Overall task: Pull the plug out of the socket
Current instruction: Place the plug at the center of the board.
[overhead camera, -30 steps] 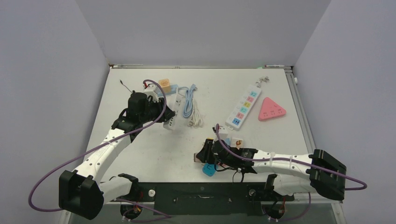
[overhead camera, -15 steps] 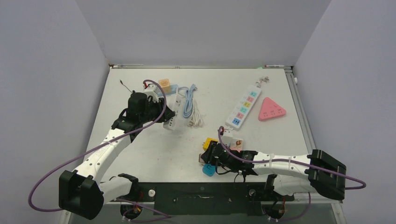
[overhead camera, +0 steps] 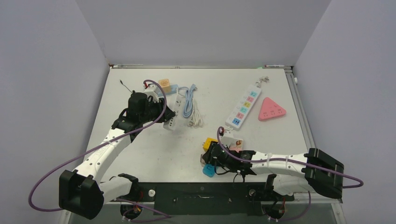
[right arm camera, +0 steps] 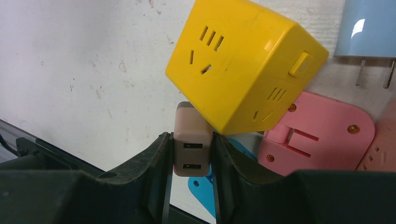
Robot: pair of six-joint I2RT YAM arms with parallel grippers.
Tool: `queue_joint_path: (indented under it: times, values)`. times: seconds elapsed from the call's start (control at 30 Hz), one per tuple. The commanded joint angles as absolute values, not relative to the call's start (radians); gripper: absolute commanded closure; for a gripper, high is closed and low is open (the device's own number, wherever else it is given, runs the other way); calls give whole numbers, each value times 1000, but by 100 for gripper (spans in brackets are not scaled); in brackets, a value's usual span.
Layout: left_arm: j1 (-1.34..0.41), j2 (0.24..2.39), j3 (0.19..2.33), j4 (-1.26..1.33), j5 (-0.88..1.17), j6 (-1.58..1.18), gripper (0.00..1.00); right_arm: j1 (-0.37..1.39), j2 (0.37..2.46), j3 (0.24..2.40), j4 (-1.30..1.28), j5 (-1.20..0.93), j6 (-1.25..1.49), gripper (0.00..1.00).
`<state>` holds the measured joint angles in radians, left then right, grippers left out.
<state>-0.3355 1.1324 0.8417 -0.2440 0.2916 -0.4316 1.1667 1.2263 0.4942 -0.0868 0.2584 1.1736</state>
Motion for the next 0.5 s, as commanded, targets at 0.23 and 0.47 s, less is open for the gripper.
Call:
queue_joint_path:
  times: [0.23,0.47]
  values:
    - [-328,1134,861,-196,331,-413,100,1173,1281,592,-178,303,1121,55]
    - [-328,1135,858,-187,354,-417,100,1172,1248,628,-232,317,1110,35]
